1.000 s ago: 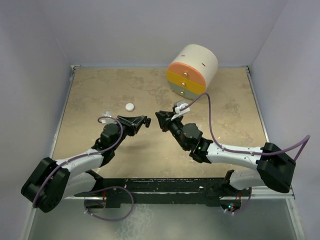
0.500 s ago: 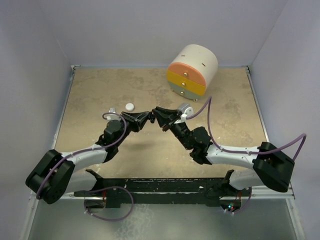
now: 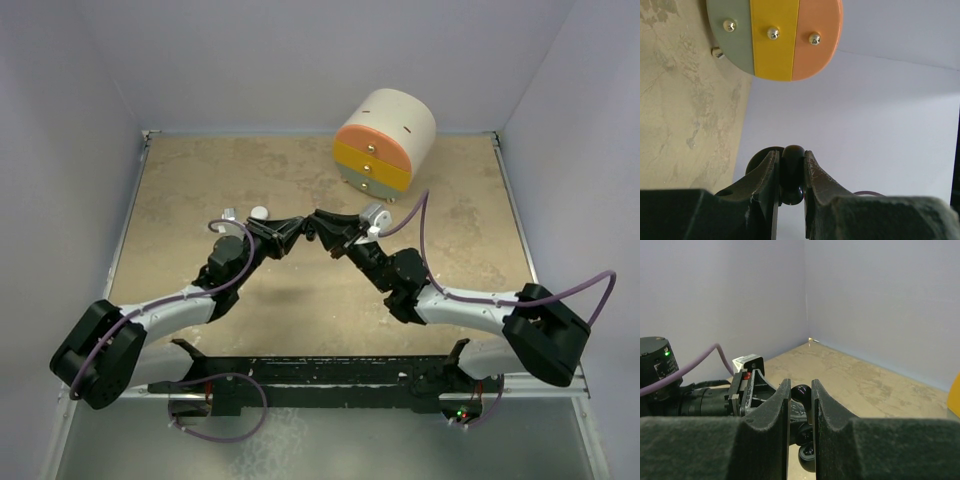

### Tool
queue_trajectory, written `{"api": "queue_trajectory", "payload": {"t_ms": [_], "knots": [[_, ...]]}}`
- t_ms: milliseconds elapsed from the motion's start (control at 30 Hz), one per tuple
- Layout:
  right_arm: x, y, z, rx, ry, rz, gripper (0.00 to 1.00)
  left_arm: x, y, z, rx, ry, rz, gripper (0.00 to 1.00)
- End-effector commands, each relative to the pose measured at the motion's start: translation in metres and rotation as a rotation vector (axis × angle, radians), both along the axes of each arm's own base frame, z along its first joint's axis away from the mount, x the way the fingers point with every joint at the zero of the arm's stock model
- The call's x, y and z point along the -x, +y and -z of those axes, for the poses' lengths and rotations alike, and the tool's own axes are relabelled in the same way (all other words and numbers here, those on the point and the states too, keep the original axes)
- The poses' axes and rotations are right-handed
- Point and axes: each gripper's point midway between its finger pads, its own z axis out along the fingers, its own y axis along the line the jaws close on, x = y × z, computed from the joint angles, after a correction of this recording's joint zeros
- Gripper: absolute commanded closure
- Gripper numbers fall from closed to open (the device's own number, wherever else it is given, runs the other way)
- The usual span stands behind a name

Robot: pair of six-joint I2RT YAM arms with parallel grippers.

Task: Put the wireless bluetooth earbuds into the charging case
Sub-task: Place the earbud in the charging case.

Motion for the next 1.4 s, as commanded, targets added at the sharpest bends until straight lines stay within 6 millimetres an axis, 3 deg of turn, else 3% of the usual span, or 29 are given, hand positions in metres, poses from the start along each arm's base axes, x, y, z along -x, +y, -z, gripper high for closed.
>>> {"api": "queue_trajectory", "payload": {"t_ms": [0, 633, 1367], "knots": [[0.004, 0.001, -0.009, -0.02, -0.06, -0.031, 1.0, 0.003, -0.006, -0.045, 0.073, -0.099, 0.026, 1.0], [0.0, 0.006, 0.019, 0.02, -0.042, -0.077, 1.0, 0.009, -0.005, -0.06, 0.083, -0.126, 0.037, 1.0], [-0.006, 0.009, 0.024, 0.033, -0.041, -0.088, 1.0, 0.012, -0.008, -0.06, 0.08, -0.13, 0.051, 1.0]]}}
